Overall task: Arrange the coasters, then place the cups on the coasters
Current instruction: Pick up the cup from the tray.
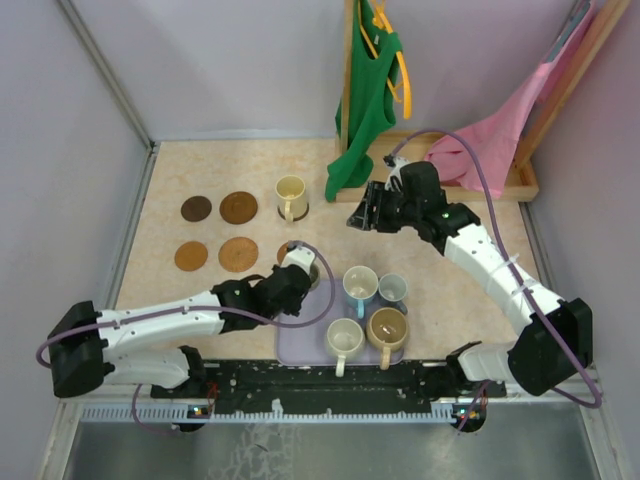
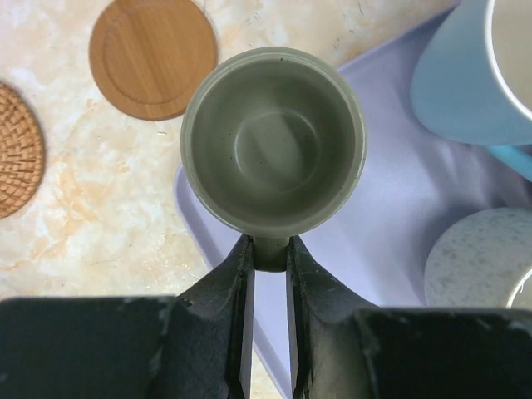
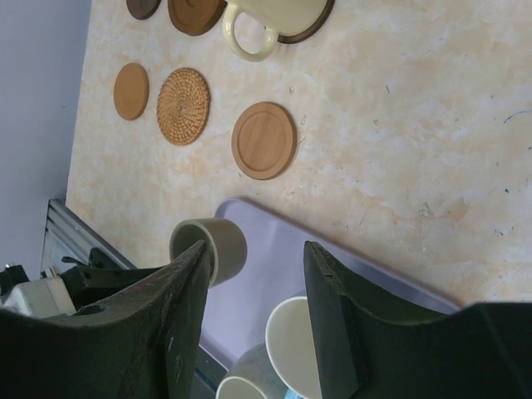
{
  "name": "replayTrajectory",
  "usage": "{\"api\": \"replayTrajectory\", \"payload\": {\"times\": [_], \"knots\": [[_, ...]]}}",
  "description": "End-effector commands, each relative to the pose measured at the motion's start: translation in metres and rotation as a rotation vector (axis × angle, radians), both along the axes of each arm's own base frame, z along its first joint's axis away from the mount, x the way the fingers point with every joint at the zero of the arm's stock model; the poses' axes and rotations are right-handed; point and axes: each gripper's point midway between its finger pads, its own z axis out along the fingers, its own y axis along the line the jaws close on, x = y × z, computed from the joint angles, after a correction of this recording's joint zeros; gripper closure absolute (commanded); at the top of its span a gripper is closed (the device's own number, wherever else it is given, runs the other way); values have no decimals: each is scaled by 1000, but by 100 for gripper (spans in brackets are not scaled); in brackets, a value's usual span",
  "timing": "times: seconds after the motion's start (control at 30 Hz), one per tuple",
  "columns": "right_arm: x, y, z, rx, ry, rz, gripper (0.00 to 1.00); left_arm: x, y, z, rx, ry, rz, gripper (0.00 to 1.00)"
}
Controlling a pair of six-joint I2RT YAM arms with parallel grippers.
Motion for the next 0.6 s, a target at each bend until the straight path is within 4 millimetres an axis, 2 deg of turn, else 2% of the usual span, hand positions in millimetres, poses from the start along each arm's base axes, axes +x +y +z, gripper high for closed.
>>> {"api": "replayTrajectory", "payload": {"times": [0.0, 0.3, 0.57], "knots": [[9, 0, 25, 24, -81, 7, 51, 22, 4, 39, -88, -74, 100, 100], [15, -12, 31, 36, -90, -15, 51, 57, 35, 61, -94, -131, 201, 100], [20, -24, 36, 37, -110, -50, 50, 106, 77, 68, -115, -154, 322, 100]]}}
